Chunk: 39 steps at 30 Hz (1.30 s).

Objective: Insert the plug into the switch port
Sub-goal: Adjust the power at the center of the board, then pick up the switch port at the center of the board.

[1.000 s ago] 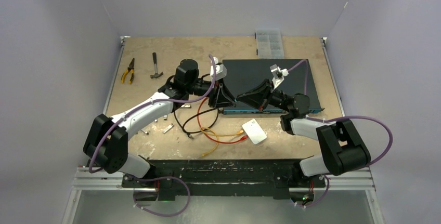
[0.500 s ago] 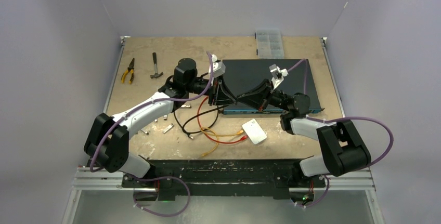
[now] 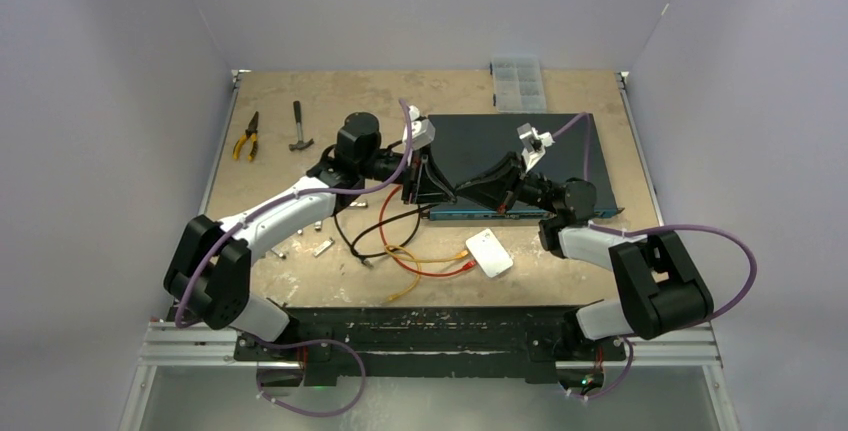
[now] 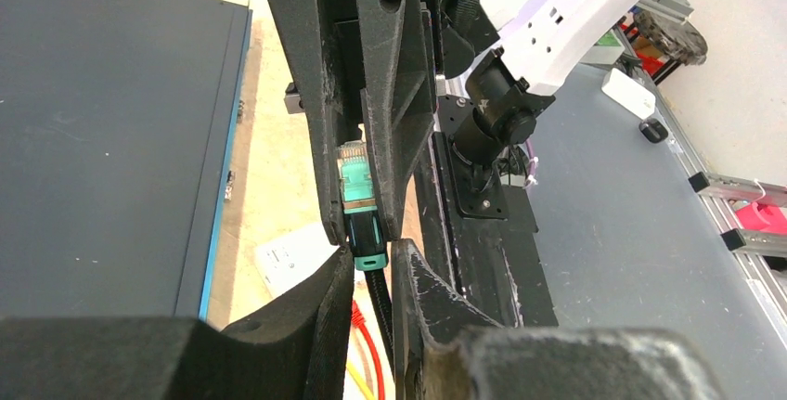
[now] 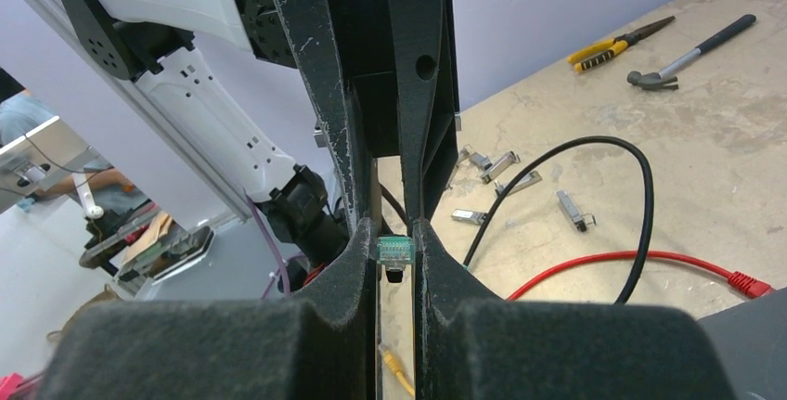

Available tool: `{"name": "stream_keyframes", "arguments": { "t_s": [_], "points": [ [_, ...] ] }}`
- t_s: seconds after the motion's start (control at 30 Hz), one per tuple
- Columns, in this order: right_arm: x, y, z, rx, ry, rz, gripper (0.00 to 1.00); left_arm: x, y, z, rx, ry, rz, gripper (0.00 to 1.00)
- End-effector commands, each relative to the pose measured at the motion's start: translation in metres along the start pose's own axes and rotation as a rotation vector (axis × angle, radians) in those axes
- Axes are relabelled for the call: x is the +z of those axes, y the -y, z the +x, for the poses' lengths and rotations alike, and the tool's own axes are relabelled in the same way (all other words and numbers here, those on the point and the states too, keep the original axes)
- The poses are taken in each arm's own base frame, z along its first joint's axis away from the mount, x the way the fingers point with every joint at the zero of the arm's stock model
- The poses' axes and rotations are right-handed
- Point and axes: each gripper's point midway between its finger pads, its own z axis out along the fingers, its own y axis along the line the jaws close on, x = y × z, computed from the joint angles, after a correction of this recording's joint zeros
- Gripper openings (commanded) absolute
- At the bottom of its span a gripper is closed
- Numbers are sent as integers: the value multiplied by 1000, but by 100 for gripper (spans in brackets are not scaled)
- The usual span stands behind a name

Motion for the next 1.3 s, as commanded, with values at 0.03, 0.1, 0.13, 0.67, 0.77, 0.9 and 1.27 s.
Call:
{"name": "stream_keyframes", "arguments": {
  "t_s": [0.03, 0.1, 0.13, 0.67, 0.77, 0.9, 1.27],
  "points": [
    [-3, -83, -44, -530, 177, -300, 0, 4, 7, -1, 15, -3, 46, 19],
    [-2, -82, -43, -529, 175, -302, 0, 4, 7, -2, 20, -4, 48, 12],
    [-2, -83, -43, -528, 173, -303, 0, 4, 8, -3, 25, -4, 46, 6],
    [5, -35, -60, -397, 122, 40, 75, -42, -43, 5, 258, -222, -526, 0],
    [-2, 3, -65, -359, 45, 296, 82, -53, -50, 14, 306, -313, -660, 0],
    [-27, 28, -61, -290, -6, 548, 87, -76, -57, 24, 350, -409, -841, 0],
    [-113, 56, 5, 80, -72, 1046, 91, -107, -53, 30, 321, -400, -987, 0]
  ]
}}
